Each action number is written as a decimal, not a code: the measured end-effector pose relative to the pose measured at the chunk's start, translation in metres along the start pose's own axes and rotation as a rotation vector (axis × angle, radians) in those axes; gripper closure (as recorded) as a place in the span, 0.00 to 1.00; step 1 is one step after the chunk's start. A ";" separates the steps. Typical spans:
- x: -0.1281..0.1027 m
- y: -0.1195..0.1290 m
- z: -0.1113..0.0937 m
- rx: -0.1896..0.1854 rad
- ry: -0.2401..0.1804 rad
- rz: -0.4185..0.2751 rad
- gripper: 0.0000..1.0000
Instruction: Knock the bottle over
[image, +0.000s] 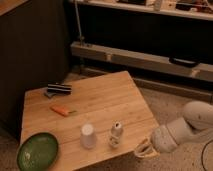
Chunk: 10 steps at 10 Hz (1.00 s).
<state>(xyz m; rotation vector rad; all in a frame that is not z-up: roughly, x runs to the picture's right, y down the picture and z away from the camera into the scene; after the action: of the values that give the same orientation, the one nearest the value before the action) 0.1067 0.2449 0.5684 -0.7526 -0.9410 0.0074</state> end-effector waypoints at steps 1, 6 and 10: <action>-0.016 -0.008 0.011 -0.009 -0.008 -0.020 1.00; -0.074 -0.016 0.078 -0.123 -0.020 -0.070 1.00; -0.037 -0.020 0.107 -0.176 -0.006 0.041 1.00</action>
<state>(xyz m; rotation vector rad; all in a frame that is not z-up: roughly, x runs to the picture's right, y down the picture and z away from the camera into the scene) -0.0001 0.2806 0.5914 -0.9349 -0.9397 -0.0379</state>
